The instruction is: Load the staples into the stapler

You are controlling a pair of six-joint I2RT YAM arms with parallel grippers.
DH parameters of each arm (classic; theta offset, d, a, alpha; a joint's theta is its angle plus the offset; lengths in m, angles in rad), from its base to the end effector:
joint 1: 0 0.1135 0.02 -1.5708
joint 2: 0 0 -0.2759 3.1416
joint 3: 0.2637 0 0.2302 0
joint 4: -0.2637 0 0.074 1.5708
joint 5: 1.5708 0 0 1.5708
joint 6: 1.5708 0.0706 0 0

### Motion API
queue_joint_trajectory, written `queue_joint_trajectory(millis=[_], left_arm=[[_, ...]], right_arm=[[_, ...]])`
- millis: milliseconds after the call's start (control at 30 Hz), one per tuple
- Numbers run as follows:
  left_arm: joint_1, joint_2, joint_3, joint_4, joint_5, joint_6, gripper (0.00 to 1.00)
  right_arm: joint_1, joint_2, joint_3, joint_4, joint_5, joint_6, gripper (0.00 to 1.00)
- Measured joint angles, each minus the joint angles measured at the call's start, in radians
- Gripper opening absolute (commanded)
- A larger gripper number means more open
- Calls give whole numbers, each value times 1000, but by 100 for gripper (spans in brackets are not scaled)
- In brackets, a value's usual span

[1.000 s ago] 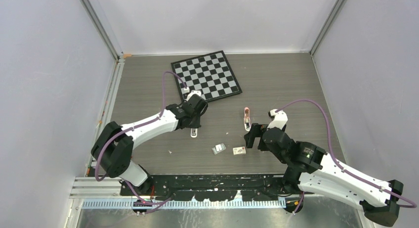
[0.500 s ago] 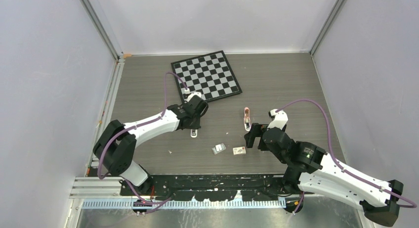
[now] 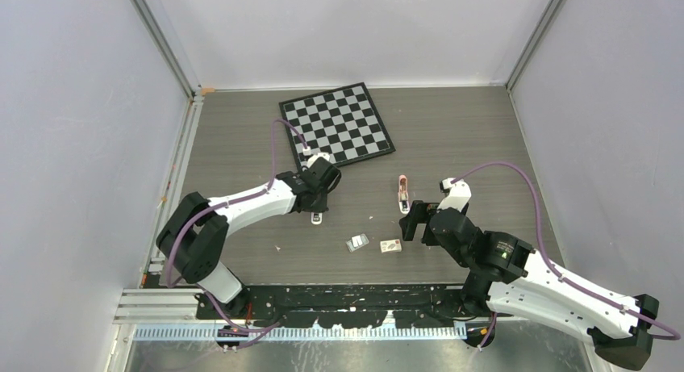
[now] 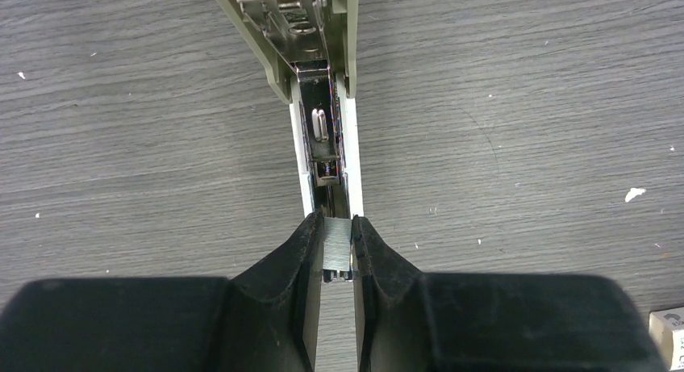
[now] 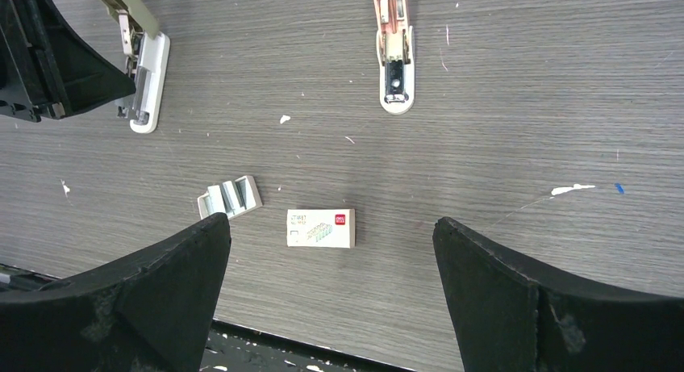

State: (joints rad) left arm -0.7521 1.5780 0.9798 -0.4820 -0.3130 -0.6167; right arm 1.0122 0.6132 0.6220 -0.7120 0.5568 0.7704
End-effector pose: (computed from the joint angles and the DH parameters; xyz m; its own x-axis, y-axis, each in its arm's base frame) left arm 0.2383 -0.1931 0.1893 -0.8401 0.0325 -0.5414 0.0713 0.9962 -0.0509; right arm 0.0943 0.0805 0.2476 -0.5985 0.1579 -0.7854 -0.1246 0.9501 0.2860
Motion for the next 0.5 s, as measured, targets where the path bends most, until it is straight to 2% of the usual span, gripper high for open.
queue_joint_trajectory(millis=[500], left_arm=[[1,20,-7,22,0,-3,17]], right_arm=[[0,-5,0,-1,3,0,100]])
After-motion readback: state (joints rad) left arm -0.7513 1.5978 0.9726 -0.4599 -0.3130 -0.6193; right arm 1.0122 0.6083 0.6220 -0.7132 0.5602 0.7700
